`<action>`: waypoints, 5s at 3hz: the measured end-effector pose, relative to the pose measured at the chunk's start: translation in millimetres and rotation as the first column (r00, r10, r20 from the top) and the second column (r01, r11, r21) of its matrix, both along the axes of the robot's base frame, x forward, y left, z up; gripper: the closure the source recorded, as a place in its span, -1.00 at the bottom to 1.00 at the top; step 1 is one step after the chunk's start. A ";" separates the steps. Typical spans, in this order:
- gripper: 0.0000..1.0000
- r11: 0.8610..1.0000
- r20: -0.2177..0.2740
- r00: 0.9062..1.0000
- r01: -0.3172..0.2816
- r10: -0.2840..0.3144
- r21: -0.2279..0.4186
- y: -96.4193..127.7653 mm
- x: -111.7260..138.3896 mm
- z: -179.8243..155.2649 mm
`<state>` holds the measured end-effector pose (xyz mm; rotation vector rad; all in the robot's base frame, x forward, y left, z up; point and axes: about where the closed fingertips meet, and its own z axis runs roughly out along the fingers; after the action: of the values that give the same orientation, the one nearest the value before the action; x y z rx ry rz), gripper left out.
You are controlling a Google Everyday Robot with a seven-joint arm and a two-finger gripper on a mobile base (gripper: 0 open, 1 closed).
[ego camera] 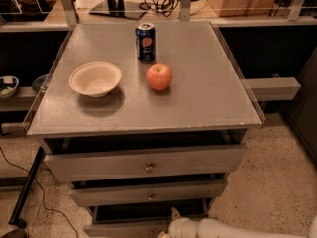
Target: Open bottom drawer
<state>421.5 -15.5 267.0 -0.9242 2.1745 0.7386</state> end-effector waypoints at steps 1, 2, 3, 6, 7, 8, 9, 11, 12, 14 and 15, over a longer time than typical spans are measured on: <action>-1.00 0.999 -0.011 1.000 -0.022 0.022 -0.023 9.8 0.6 -10.2; -1.00 0.999 -0.010 1.000 -0.025 0.025 -0.024 10.7 0.6 -10.1; -1.00 0.996 -0.005 1.000 -0.030 0.029 -0.080 10.7 10.4 -19.3; -1.00 0.969 -0.081 0.992 -0.111 0.095 -0.221 23.1 1.1 -76.8; -1.00 0.965 -0.105 0.990 -0.119 0.097 -0.235 19.4 -5.3 -84.6; -1.00 0.965 -0.105 0.990 -0.119 0.097 -0.235 19.4 -5.3 -83.6; -0.65 0.965 -0.105 0.990 -0.119 0.097 -0.235 19.4 -5.3 -83.6; 0.43 0.965 -0.105 0.990 -0.119 0.097 -0.235 19.4 -5.3 -83.6; 0.90 0.965 -0.105 0.990 -0.119 0.097 -0.235 19.5 -5.4 -83.6; 1.00 0.965 -0.105 0.990 -0.119 0.097 -0.235 18.3 -0.1 -76.6; 1.00 0.965 -0.105 0.990 -0.119 0.097 -0.235 17.3 4.2 -73.2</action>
Offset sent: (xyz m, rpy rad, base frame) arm 0.0022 0.0066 -0.0082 -0.0395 -0.0017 0.0249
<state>425.6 1.9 193.7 -1.1605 2.3470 0.5864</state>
